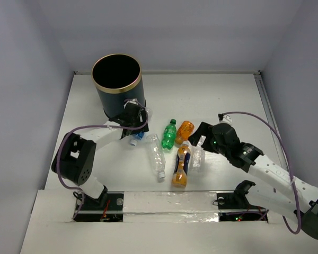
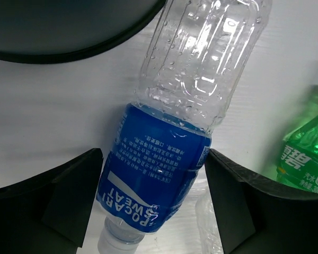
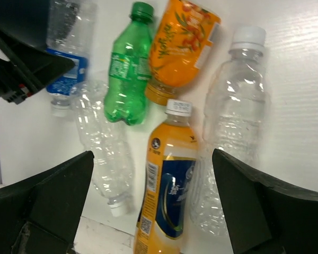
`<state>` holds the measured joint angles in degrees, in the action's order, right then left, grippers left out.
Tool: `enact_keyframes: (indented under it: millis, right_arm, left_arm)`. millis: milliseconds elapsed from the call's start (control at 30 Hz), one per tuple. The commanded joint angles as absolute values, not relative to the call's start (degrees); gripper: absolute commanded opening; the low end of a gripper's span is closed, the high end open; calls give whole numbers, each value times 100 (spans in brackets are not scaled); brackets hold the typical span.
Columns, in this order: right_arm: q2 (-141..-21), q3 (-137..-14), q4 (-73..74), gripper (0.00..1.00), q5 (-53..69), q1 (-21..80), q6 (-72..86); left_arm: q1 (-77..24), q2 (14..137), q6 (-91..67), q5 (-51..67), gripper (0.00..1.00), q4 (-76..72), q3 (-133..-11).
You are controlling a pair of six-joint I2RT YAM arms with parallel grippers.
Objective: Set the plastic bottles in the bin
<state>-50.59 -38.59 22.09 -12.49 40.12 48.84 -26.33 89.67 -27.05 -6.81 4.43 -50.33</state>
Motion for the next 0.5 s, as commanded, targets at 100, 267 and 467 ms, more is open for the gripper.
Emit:
enact_keyframes:
  millis: [100, 267, 467]
  right_arm:
    - [-5615, -3744, 2469, 100, -1432, 3858, 5124]
    - [-6143, -3674, 2452, 100, -1459, 3666, 5194]
    - [-6749, -3762, 2373, 99, -1292, 3542, 5019]
  left_arm:
    - [-2716, 8965, -2794, -835, 66, 220, -5063]
    - [-2768, 8737, -2953, -765, 48, 158, -4553]
    - [-2769, 7920, -3041, -545, 37, 439, -4254]
